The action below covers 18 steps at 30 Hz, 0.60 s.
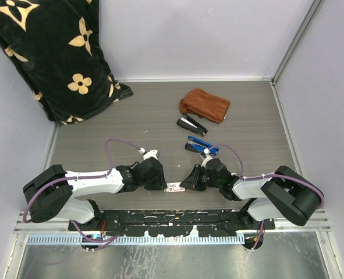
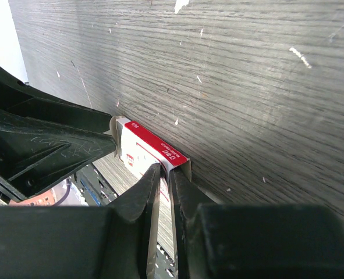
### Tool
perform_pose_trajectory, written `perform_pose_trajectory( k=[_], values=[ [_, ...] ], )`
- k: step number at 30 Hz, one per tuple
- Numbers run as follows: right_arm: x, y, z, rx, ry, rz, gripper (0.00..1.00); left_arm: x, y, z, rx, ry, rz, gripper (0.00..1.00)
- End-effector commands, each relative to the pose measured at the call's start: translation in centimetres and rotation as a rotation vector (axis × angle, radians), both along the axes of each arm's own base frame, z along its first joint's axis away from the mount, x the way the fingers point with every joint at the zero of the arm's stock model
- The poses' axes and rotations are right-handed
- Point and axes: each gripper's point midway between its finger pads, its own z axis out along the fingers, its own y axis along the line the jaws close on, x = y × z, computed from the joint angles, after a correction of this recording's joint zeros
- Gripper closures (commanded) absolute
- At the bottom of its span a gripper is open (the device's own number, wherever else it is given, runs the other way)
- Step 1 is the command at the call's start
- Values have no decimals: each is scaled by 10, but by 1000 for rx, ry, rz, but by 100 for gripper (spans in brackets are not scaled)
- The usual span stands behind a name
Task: Load the staples into the stapler
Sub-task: Open the staple box at the center of the board.
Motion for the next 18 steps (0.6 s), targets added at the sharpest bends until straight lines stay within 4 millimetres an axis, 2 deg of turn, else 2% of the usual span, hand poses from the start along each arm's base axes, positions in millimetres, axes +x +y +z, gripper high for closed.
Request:
perform_pose_trajectory(
  k=[1, 10, 18],
  values=[
    [5, -4, -2, -24, -35, -18, 83, 6, 3, 11, 22, -35, -2, 67],
    [6, -3, -3, -24, -34, -18, 83, 5, 9, 12, 23, -39, 14, 78],
    [6, -4, -2, -25, -35, -20, 83, 0, 1, 6, -36, -13, 17, 81]
  ],
)
